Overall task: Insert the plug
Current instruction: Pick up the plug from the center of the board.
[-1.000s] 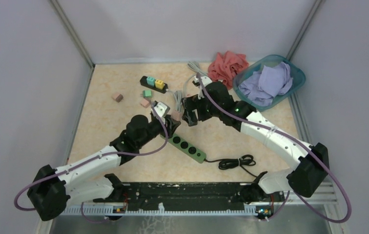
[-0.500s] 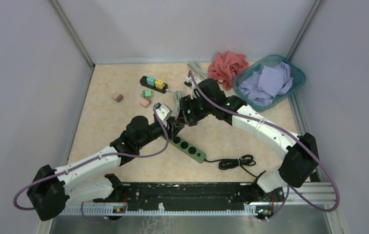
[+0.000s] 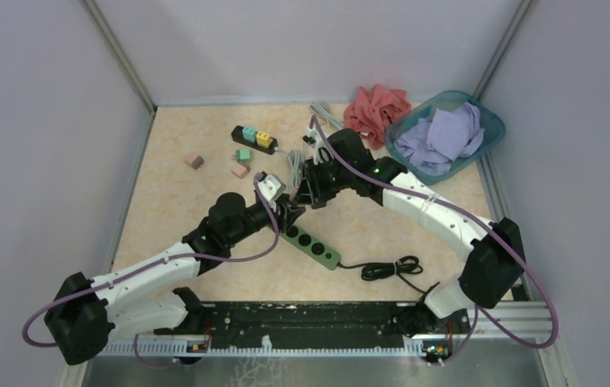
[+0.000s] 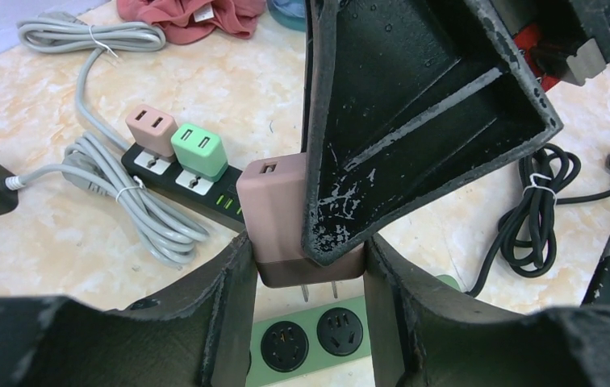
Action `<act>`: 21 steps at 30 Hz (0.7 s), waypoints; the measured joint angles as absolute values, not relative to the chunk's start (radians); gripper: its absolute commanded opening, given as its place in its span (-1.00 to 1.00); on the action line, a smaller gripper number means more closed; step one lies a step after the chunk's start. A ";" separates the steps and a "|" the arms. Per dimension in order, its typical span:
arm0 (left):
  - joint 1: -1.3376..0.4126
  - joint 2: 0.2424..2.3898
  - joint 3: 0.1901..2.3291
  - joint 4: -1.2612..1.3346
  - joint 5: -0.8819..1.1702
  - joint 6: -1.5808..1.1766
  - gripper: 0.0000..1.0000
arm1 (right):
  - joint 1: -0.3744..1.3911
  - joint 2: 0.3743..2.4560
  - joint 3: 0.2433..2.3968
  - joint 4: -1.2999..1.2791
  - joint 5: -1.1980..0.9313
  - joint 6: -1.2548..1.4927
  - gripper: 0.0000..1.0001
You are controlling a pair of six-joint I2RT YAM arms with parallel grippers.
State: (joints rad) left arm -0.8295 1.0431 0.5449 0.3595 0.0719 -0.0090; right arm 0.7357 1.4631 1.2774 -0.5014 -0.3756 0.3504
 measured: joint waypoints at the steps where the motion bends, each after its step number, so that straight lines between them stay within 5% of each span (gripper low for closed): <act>1: -0.830 1.043 0.545 0.359 0.068 -0.009 -0.17 | 0.733 1.464 1.277 -0.500 -0.380 0.355 -0.71; 4: -0.830 1.043 0.545 0.361 0.060 -0.009 0.02 | 0.726 1.464 1.277 -0.495 -0.384 0.364 -1.00; 9: -0.832 1.043 0.545 0.357 0.035 -0.019 0.41 | 0.723 1.464 1.273 -0.479 -0.401 0.350 -1.00; 21: -0.819 1.043 0.524 0.310 -0.144 -0.170 0.65 | 0.724 1.402 1.130 -0.372 -0.259 0.270 -1.00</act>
State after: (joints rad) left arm -0.8192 1.0431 0.5240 0.3096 -0.1444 -0.1699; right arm 0.7238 1.4017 1.1301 -0.3717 -0.2588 0.2695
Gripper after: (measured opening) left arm 0.818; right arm 0.283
